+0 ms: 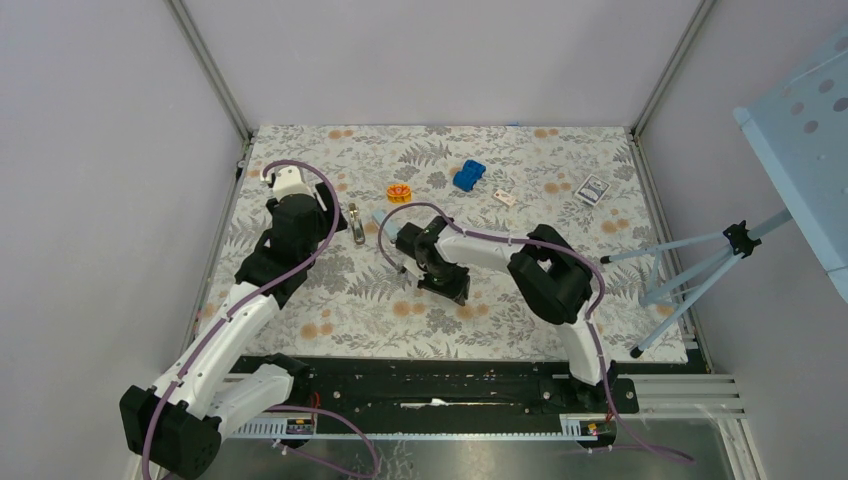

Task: Unload the staples from the stapler
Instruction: Pick up the staple from the center of the board, then place the staple in the staple box.

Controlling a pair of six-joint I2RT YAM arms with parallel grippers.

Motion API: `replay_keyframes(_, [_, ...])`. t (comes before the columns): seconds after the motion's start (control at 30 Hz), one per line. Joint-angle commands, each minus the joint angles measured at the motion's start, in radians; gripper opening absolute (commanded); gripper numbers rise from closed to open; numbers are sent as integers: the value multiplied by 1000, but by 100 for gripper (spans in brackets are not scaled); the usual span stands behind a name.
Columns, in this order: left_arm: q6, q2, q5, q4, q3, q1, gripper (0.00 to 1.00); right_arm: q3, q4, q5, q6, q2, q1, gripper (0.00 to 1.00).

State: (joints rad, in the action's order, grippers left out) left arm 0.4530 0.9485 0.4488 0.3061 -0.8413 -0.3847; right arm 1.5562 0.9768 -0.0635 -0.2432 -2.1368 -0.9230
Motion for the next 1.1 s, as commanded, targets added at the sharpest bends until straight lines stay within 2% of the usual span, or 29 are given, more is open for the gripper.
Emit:
replay_keyframes(0.0, [3, -13, -7, -31, 1, 4, 74, -94, -106, -14, 72, 91, -6, 24])
replay_keyframes(0.27, [3, -11, -11, -32, 2, 4, 74, -278, -342, -5, 225, 289, 44, 22])
replay_keyframes(0.43, [4, -9, -16, -31, 2, 4, 74, -320, -446, -32, 353, 369, 79, 22])
replay_keyframes(0.77, [3, -4, -25, -36, 2, 4, 74, -419, -661, -151, 713, 456, 76, 19])
replay_keyframes(1.07, [4, -2, -32, -38, 4, 5, 75, -472, -769, -250, 813, 441, 13, 20])
